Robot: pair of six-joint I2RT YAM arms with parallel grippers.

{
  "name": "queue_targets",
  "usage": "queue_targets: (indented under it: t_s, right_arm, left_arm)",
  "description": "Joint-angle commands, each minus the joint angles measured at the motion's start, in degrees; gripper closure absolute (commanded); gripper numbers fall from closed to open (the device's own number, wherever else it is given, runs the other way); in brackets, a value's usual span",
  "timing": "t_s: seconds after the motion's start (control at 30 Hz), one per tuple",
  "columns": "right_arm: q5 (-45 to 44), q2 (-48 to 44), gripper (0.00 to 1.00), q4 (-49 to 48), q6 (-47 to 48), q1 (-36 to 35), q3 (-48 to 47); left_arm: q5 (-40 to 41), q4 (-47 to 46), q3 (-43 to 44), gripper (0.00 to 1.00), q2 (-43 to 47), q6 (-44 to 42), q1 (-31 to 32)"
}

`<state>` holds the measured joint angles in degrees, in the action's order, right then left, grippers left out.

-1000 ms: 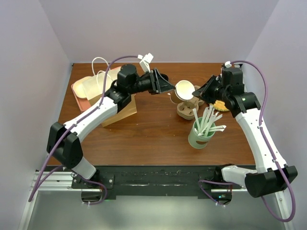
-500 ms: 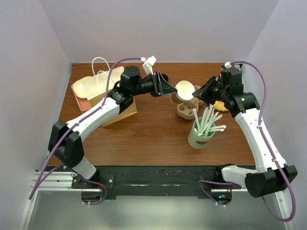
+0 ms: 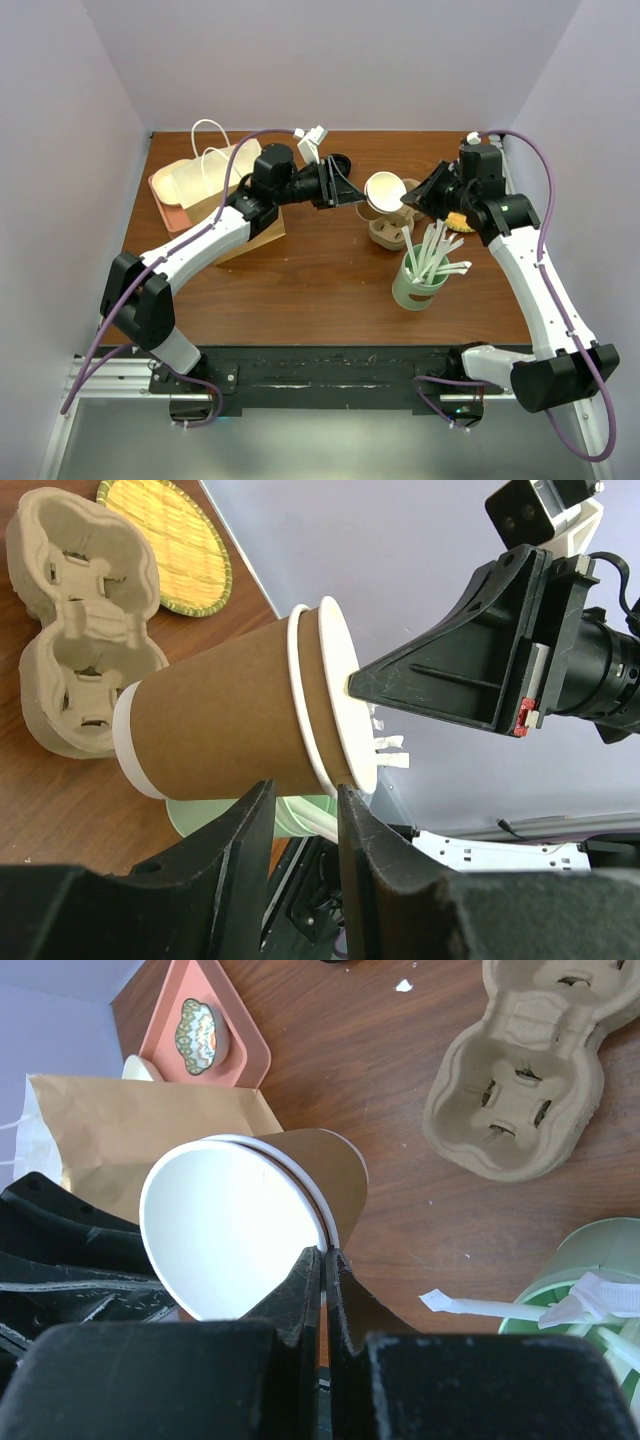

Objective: Pack the takeout coffee

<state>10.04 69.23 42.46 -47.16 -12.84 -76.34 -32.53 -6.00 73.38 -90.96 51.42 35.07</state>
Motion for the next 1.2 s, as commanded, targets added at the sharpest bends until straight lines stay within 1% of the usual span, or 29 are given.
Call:
queue_targets:
  t_s: [0.0,0.6,0.63,0.7,0.77,0.8,0.9,1.13,1.17]
  right_arm:
    - [0.0,-1.8,1.00,-1.9,-0.7,-0.3,0.1]
    - [0.1,-2.0,1.00,-2.6,-0.8,-1.0,0.7]
    - [0.2,-1.9,1.00,-2.6,-0.8,-1.1,0.7]
    - [0.1,-1.8,1.00,-2.6,-0.6,-1.1,0.3]
    - [0.2,-1.7,1.00,-2.6,-0.1,-1.4,0.3]
    - [0.6,-1.6,1.00,-3.0,0.0,-1.4,0.3]
    - [1.2,-1.6,1.00,-3.6,0.0,-1.4,0.5]
    - [0.4,-2.0,1.00,-3.9,-0.4,-1.5,0.7]
    - [0.5,-2.0,1.00,-4.0,-0.6,-1.5,0.7]
  left_arm:
    - [-0.6,-2.0,1.4,0.63,0.7,-0.4,0.3]
    - [-1.0,-1.9,2.3,0.66,-1.2,0.2,0.3]
    - [-1.0,-1.9,2.3,0.67,-1.4,0.2,0.3]
    - [-1.1,-1.9,2.5,0.75,-1.5,0.1,0.3]
    - [-1.1,-1.8,2.6,0.78,-1.7,0.0,0.3]
    - [-1.2,-1.7,2.8,0.86,-1.8,0.0,0.3]
    - [-0.5,0.0,3.8,1.00,-2.2,-0.5,0.3]
    - [2.6,5.9,5.0,1.00,-2.2,-4.0,0.4]
    - [3.0,8.2,5.1,1.00,-2.2,-4.6,0.5]
